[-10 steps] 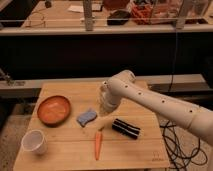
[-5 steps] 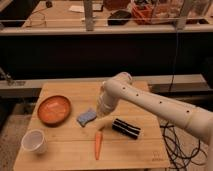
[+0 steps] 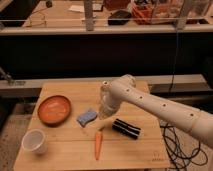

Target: Knock the bottle over

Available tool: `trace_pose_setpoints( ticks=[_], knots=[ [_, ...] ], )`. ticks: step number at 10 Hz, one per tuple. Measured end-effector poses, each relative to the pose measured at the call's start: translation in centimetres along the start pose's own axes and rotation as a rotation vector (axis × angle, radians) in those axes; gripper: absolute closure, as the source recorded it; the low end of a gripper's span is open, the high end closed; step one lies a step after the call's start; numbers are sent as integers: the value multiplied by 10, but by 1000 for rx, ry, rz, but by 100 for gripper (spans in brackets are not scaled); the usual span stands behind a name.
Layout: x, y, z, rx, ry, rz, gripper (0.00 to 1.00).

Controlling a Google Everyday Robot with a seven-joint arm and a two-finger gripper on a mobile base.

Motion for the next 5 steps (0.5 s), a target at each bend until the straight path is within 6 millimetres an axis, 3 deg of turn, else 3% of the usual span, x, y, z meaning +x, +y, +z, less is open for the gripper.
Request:
trace_pose_setpoints(
  ticks=[5],
  knots=[
    [13, 2, -4, 1, -24, 15, 97]
  ],
)
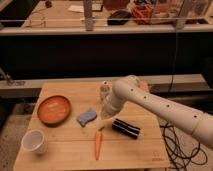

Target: Knock the bottle over

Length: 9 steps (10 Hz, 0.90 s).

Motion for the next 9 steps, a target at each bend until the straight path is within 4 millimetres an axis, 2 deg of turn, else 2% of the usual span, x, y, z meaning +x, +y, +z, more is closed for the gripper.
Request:
trace_pose_setpoints(
  ticks=[9],
  knots=[
    [27, -17, -9, 22, -33, 37, 97]
  ],
)
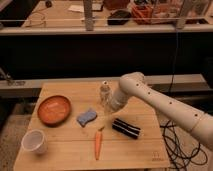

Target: Knock the bottle over

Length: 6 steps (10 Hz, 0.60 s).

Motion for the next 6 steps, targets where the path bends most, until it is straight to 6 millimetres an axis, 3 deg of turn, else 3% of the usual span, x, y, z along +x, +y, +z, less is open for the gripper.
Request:
trace_pose_setpoints(
  ticks=[6],
  knots=[
    [7, -8, -3, 14, -3, 30, 97]
  ],
)
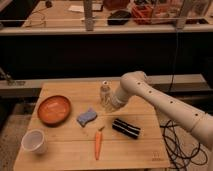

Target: Knock the bottle over

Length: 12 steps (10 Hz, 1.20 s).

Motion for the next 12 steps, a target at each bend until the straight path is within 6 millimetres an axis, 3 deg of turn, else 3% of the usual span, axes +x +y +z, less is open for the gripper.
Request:
trace_pose_setpoints(
  ticks=[12],
  knots=[
    [9, -6, -2, 26, -2, 60, 97]
  ],
)
